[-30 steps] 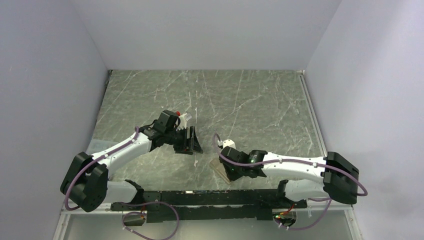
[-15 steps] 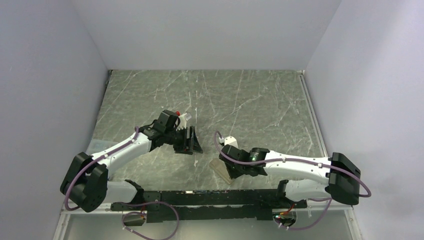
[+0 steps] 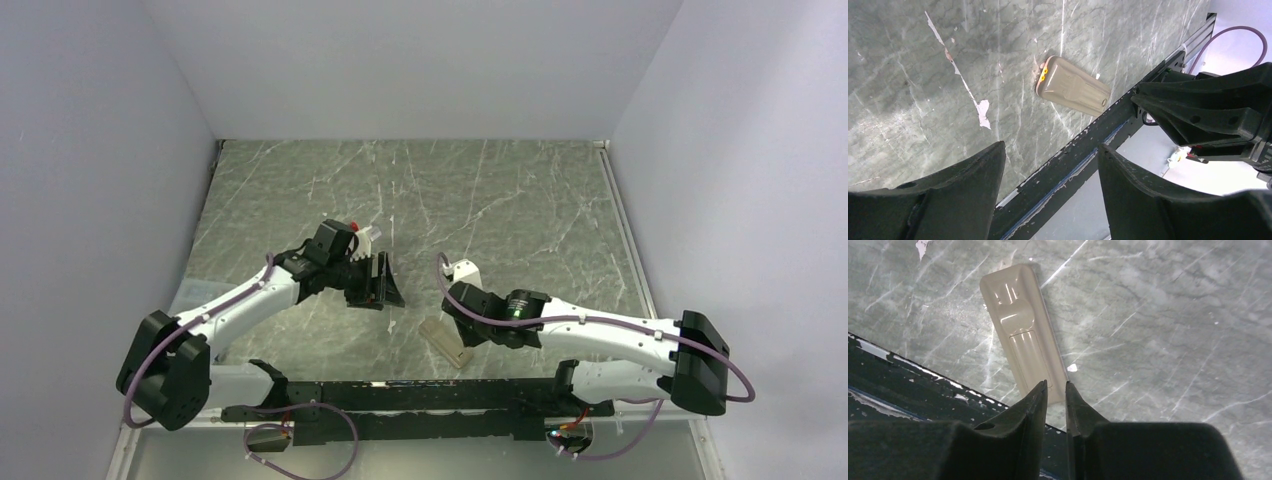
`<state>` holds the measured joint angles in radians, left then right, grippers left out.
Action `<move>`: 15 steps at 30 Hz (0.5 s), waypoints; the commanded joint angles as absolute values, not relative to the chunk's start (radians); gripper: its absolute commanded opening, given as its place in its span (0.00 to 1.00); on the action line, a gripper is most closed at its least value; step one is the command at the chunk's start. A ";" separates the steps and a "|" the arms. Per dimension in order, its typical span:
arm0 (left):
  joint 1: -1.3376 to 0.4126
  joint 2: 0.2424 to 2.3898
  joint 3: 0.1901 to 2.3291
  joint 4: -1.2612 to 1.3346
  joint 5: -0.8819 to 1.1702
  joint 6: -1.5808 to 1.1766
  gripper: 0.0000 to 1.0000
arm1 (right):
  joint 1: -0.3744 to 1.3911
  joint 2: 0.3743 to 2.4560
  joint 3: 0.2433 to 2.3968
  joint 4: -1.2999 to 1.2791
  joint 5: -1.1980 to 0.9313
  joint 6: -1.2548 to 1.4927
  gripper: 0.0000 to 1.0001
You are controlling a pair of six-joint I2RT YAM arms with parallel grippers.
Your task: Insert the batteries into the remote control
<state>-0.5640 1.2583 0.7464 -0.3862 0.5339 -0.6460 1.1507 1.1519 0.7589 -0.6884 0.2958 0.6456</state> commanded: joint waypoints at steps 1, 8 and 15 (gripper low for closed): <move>-0.560 1.215 0.810 -0.421 0.515 -0.612 0.74 | 1.133 1.111 0.811 -0.704 0.353 0.612 0.28; -0.559 1.180 0.875 -0.526 0.424 -0.572 0.99 | 1.087 1.098 0.854 -0.720 0.379 0.552 0.49; -0.560 1.152 0.960 -0.647 0.292 -0.523 0.99 | 1.033 1.102 0.917 -0.747 0.450 0.496 0.69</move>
